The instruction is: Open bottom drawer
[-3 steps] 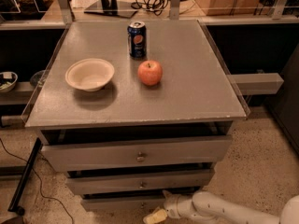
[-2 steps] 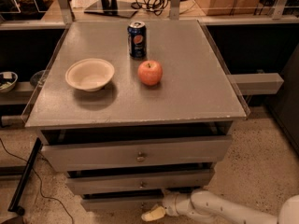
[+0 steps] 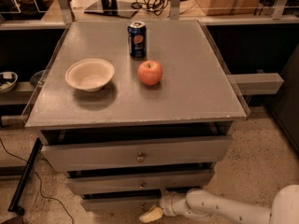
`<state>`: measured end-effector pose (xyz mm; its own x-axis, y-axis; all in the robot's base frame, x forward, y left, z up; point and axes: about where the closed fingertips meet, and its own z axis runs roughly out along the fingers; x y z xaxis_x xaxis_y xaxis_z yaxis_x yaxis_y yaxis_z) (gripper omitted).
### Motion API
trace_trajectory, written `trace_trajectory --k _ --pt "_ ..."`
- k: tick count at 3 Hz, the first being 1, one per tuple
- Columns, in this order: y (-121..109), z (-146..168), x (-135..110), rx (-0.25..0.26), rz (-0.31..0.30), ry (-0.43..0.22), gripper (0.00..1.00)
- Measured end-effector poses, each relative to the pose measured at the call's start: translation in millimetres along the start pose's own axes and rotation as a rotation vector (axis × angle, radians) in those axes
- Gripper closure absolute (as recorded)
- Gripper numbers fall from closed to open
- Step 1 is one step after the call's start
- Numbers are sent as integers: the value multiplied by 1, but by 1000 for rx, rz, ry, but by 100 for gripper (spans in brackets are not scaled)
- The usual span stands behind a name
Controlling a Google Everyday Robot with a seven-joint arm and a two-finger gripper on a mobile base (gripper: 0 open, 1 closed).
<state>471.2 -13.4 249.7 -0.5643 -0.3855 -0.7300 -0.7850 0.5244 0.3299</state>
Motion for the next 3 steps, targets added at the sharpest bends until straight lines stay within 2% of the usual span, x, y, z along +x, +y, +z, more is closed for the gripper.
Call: trace_trajectory --k 1,3 --pt "2 5 5 25 -38 34 0" --pt "2 12 7 34 -37 55 0"
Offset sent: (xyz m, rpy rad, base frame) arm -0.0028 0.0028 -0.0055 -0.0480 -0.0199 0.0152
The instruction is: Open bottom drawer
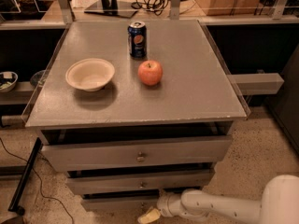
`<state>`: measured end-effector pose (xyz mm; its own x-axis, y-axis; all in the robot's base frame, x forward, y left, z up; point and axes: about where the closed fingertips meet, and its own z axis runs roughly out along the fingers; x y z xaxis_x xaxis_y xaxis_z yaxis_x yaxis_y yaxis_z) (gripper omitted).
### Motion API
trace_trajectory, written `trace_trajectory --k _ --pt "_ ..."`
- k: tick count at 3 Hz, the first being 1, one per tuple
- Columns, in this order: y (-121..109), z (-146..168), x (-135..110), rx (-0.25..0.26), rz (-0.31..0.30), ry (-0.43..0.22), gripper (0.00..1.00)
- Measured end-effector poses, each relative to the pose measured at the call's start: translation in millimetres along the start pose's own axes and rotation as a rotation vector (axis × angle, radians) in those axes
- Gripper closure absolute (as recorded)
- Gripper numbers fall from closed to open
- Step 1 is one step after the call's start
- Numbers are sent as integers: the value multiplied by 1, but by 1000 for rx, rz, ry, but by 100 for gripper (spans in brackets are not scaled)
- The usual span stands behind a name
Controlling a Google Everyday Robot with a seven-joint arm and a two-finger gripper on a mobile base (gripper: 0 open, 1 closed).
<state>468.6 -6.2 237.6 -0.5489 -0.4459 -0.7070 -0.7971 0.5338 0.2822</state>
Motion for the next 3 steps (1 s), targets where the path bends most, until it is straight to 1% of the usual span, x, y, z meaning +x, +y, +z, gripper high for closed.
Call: trace_trajectory --k 1,2,3 --pt "-16 16 -5 35 18 6 0" --pt "-26 21 -8 56 21 9 0" --pt "-26 21 -8 56 21 9 19"
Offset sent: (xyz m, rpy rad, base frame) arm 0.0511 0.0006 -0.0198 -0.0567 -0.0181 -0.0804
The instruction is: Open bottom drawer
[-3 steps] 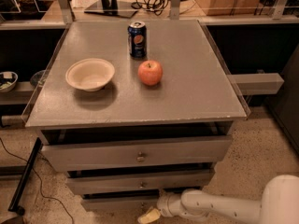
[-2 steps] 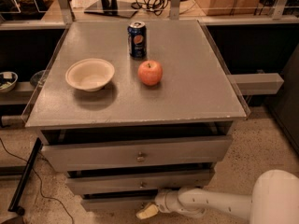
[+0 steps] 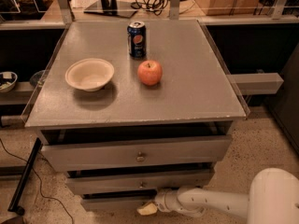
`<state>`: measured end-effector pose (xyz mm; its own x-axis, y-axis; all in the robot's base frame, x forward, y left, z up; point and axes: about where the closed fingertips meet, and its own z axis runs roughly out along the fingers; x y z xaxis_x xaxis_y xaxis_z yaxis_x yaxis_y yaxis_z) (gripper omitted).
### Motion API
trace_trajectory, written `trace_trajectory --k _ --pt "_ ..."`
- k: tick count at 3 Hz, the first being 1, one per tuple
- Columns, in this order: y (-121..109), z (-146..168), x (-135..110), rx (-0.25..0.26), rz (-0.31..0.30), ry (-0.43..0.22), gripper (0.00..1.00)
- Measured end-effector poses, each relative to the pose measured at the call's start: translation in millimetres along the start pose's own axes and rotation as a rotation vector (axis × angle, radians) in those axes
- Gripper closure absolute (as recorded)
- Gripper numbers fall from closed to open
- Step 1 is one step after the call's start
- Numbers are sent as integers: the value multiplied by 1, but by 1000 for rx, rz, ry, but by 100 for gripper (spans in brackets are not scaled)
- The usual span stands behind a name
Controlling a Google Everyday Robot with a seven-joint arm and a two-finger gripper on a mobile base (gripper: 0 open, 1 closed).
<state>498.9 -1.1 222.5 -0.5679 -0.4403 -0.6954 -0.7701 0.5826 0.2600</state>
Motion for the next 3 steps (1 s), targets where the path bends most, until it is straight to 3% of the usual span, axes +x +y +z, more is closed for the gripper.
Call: trace_trajectory --k 3 --pt "0 0 0 0 0 0 89"
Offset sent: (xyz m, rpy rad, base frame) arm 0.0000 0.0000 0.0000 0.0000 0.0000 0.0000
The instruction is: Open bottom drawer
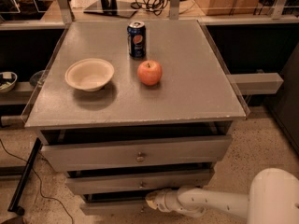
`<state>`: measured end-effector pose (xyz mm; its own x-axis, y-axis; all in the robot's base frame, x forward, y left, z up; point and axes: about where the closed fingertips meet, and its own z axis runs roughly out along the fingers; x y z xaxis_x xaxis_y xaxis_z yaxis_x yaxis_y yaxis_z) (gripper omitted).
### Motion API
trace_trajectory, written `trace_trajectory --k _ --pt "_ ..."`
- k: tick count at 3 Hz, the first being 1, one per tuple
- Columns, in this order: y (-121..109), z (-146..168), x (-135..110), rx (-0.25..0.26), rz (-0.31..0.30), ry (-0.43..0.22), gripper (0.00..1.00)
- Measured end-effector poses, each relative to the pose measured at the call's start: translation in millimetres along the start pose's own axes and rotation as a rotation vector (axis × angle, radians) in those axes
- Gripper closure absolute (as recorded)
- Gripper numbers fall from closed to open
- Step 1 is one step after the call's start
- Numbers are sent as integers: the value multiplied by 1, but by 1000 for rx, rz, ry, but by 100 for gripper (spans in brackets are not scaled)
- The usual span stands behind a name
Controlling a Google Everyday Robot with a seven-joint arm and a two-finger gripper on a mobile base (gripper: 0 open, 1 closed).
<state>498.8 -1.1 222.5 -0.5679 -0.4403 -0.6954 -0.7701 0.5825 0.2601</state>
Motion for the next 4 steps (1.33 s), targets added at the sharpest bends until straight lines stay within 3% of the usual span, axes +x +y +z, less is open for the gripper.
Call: trace_trajectory --k 1,3,4 --pt "0 0 0 0 0 0 100" --pt "1 0 1 0 0 0 100" --pt "9 -23 13 -21 50 -26 100"
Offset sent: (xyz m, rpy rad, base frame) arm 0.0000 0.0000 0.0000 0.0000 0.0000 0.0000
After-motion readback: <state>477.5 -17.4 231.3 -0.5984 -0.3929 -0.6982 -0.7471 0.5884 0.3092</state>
